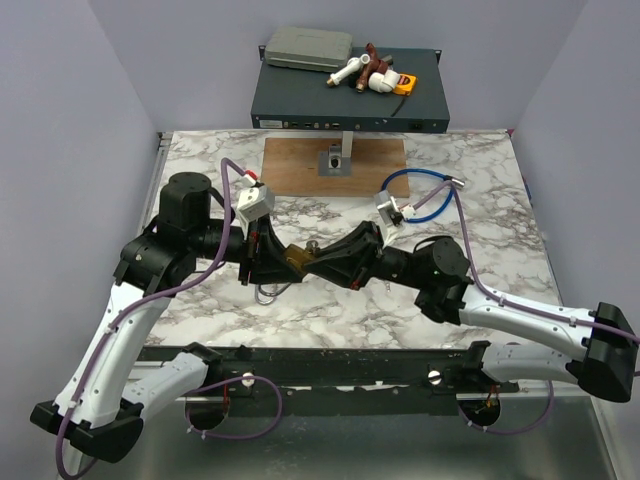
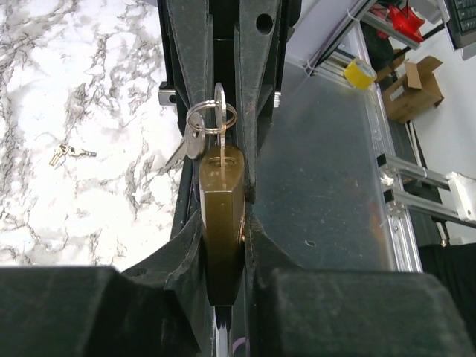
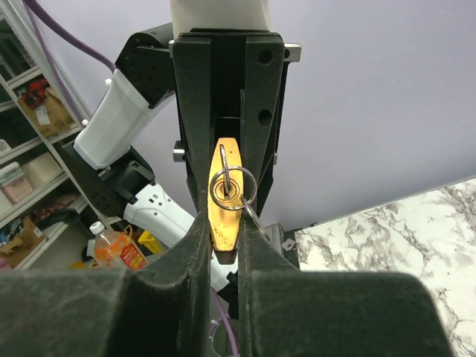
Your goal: Unlock with the key
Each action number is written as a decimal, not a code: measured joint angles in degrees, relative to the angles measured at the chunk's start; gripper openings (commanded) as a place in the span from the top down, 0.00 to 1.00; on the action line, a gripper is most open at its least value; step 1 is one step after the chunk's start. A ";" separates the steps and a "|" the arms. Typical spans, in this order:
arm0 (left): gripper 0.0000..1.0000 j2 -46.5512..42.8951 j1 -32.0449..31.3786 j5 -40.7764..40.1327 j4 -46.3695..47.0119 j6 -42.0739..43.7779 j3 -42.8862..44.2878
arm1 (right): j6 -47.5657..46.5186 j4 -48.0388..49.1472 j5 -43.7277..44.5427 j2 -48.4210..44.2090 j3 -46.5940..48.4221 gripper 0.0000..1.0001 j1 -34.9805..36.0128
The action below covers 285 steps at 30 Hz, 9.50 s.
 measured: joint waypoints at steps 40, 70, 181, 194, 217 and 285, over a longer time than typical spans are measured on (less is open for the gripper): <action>1.00 -5.42 -11.34 -36.72 -28.20 48.61 7.50 | -5.31 -38.45 4.98 -5.03 18.29 0.55 0.13; 1.00 -8.94 -16.00 -41.48 -2.97 16.94 1.73 | -5.97 -25.07 6.58 -3.65 17.64 0.73 0.13; 1.00 -8.57 -9.22 -32.17 2.99 4.98 -0.48 | -2.71 -13.44 14.84 1.62 11.37 0.99 3.52; 1.00 -8.48 -8.92 -29.00 3.04 5.25 -0.09 | -8.22 -24.61 13.16 -2.23 13.33 0.42 4.20; 1.00 -8.20 -8.92 -16.37 2.97 6.08 0.79 | -21.11 -49.03 3.50 -1.42 30.12 0.58 4.02; 1.00 0.66 -25.31 -29.09 -24.37 42.03 18.43 | -21.11 -59.95 -9.90 -0.17 31.28 0.33 2.56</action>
